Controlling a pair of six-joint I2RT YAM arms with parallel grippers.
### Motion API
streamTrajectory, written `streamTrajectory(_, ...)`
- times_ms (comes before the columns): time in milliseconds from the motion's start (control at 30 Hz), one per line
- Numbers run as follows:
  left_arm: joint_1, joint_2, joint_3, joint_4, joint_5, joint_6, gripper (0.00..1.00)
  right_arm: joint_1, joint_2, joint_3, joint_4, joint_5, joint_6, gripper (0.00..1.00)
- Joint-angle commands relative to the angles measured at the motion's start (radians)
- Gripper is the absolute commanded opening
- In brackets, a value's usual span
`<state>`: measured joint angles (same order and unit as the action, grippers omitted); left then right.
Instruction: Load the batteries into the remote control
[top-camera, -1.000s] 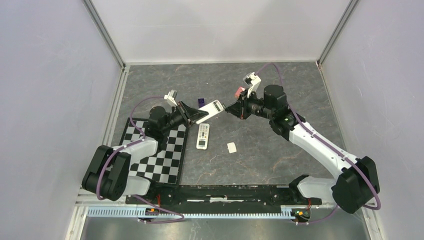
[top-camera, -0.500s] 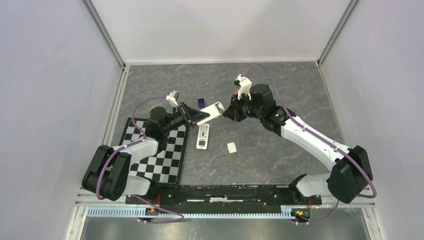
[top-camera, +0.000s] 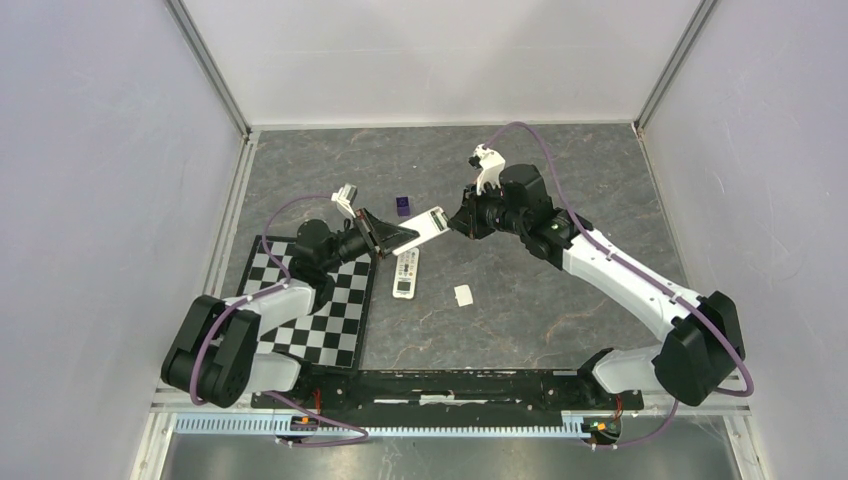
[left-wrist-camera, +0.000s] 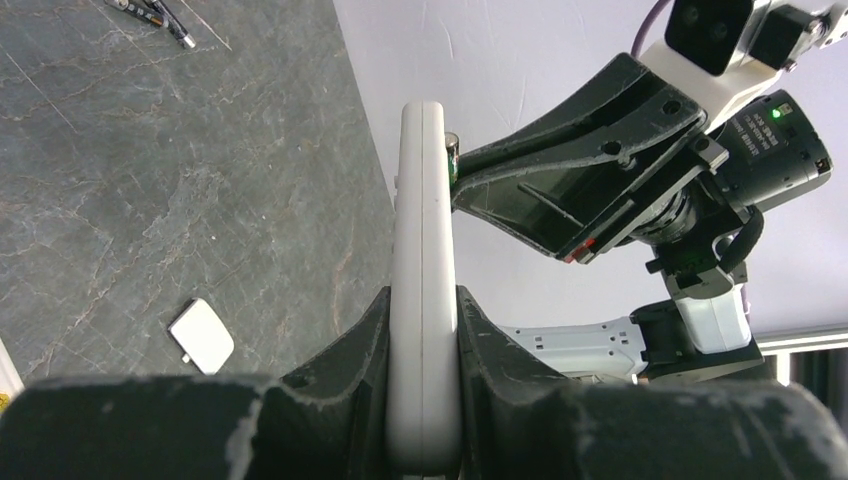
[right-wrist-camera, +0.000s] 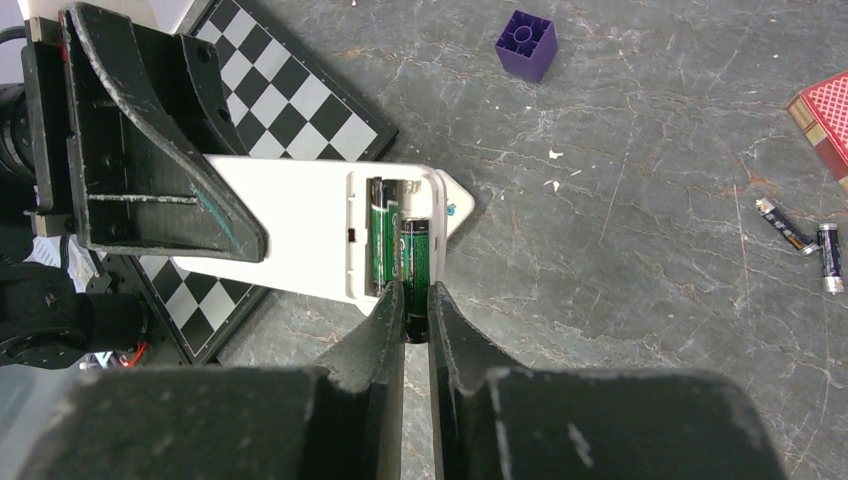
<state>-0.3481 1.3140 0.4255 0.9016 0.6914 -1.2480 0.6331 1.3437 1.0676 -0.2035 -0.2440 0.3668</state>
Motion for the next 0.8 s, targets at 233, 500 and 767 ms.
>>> streamTrajectory(233,-0.020,-0.035,-0.011,0.115,0.013,0.032,0.02,0.005,0.030,0.067,0.002,-0.022,-0.032,0.18)
streamTrajectory(500,-0.020,-0.043,-0.001,0.090,-0.008,0.035,0.02,0.010,0.029,0.058,-0.007,-0.035,-0.041,0.21)
streamTrajectory(767,-0.020,-0.048,0.002,0.079,-0.019,0.040,0.02,0.010,0.039,0.069,-0.029,-0.038,-0.049,0.25)
